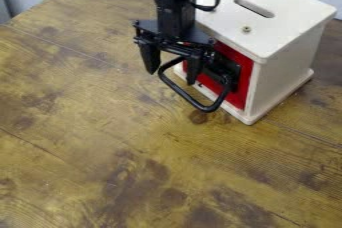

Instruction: Close the drawer

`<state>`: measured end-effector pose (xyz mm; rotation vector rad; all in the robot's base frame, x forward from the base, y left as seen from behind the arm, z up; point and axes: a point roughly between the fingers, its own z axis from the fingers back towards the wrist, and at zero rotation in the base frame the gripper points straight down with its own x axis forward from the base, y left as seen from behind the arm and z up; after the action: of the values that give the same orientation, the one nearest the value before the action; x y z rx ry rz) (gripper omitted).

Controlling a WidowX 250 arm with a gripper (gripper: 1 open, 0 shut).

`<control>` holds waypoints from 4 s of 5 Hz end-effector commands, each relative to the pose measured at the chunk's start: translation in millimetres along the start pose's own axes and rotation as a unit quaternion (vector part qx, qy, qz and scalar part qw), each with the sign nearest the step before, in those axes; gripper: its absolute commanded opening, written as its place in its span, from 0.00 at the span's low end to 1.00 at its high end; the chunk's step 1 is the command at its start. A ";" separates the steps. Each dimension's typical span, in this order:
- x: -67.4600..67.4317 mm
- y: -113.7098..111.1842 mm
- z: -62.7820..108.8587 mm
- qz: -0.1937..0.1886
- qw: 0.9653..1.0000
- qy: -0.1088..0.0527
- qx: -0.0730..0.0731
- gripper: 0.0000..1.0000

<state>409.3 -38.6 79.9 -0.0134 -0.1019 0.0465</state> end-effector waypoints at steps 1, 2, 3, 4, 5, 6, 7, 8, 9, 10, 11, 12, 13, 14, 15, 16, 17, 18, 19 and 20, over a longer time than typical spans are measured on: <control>9.1 11.8 42.9 0.042 0.998 -0.049 0.006 1.00; 7.5 19.9 46.4 0.085 0.994 -0.059 0.013 1.00; 3.1 30.0 55.3 0.101 0.993 -0.059 0.012 1.00; 1.1 41.3 62.3 0.110 0.992 -0.053 0.011 1.00; -0.1 47.2 65.4 0.113 0.992 -0.055 0.009 1.00; 6.9 40.1 67.6 0.073 0.996 -0.057 0.003 1.00; 12.7 31.6 66.9 0.044 0.998 -0.052 0.005 1.00; 11.8 29.7 49.2 0.043 0.998 -0.034 0.013 1.00; 9.1 28.2 32.2 0.044 0.998 -0.035 0.011 1.00; 4.8 34.7 24.6 0.036 0.999 -0.028 0.011 1.00; 2.5 41.8 21.5 0.027 0.999 -0.025 0.008 1.00; 4.8 38.2 20.0 0.026 0.999 -0.025 0.008 1.00; 6.2 34.4 17.5 0.024 0.999 -0.028 0.009 1.00; -4.0 35.4 20.5 0.008 1.000 -0.029 0.007 1.00; -14.2 36.7 25.2 -0.006 0.999 -0.033 0.004 1.00; -15.8 41.4 40.7 -0.011 0.999 -0.039 0.004 1.00; -16.3 46.3 53.4 -0.016 0.998 -0.054 0.003 1.00; -14.3 47.7 59.2 0.003 0.999 -0.051 0.008 1.00; -12.0 46.9 55.7 0.016 0.999 -0.050 0.011 1.00; -10.7 35.1 52.5 0.017 0.999 -0.047 0.011 1.00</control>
<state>384.1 4.0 105.7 0.0089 -0.1157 0.1006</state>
